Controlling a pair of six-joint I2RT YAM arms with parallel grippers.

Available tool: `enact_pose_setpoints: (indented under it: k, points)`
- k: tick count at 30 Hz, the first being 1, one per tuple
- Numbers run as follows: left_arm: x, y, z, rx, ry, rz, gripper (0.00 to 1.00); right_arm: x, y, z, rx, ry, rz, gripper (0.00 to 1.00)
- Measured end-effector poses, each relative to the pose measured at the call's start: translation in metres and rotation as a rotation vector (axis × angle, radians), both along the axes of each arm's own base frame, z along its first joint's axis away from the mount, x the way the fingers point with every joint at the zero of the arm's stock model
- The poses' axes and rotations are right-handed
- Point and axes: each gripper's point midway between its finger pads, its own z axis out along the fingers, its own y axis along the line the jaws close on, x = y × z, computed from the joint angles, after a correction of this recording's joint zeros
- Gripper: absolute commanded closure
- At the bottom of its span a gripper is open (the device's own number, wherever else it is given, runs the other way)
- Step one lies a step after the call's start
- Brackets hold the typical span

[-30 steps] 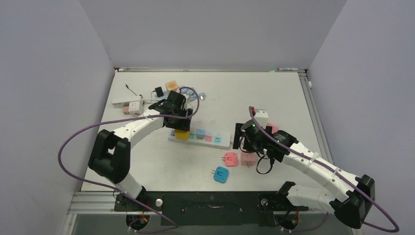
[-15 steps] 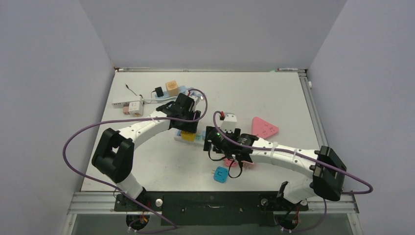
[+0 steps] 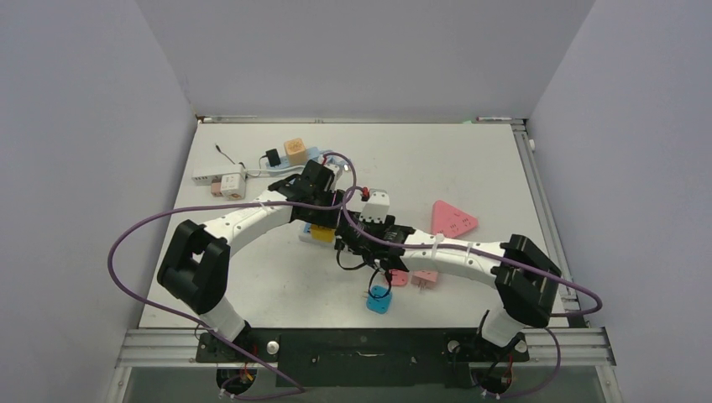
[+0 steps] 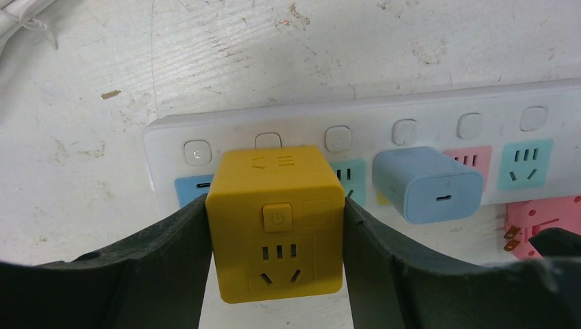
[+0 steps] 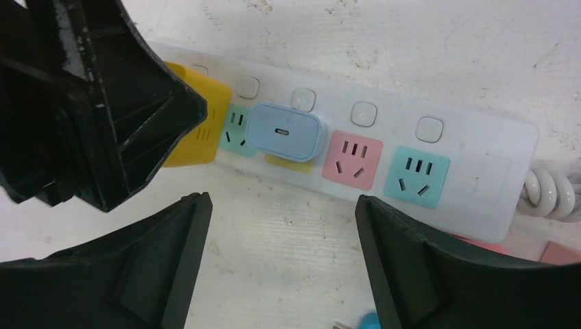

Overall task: Pull the plug off the socket
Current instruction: Remove the plug from the socket.

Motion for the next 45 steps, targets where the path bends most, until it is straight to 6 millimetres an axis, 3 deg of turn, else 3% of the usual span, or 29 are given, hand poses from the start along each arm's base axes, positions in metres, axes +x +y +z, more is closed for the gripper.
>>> enact_pose_setpoints:
  k: [9,19,27,33,42,45]
  points:
    - [0.0,0.0,0.0,0.001,0.0,-0.001,0.54,0.015,0.001,-0.014,-0.068,-0.029,-0.052,0.28]
    - [-0.001,0.0,0.0,0.0,0.001,-0.001,0.7,0.028,0.004,-0.025,-0.122,-0.057,-0.089,0.35]
    - [-0.001,0.0,0.0,-0.002,0.002,-0.002,0.75,0.037,0.005,-0.023,-0.127,-0.076,-0.113,0.45]
    - [0.0,0.0,0.0,-0.005,0.004,-0.001,0.76,0.043,0.005,-0.03,-0.146,-0.078,-0.127,0.46]
    - [0.0,0.0,0.0,-0.006,0.005,-0.001,0.76,0.045,0.006,-0.03,-0.139,-0.082,-0.134,0.65]
    - [0.0,0.0,0.0,-0.006,0.005,-0.001,0.81,0.045,0.006,-0.03,-0.139,-0.082,-0.134,0.72]
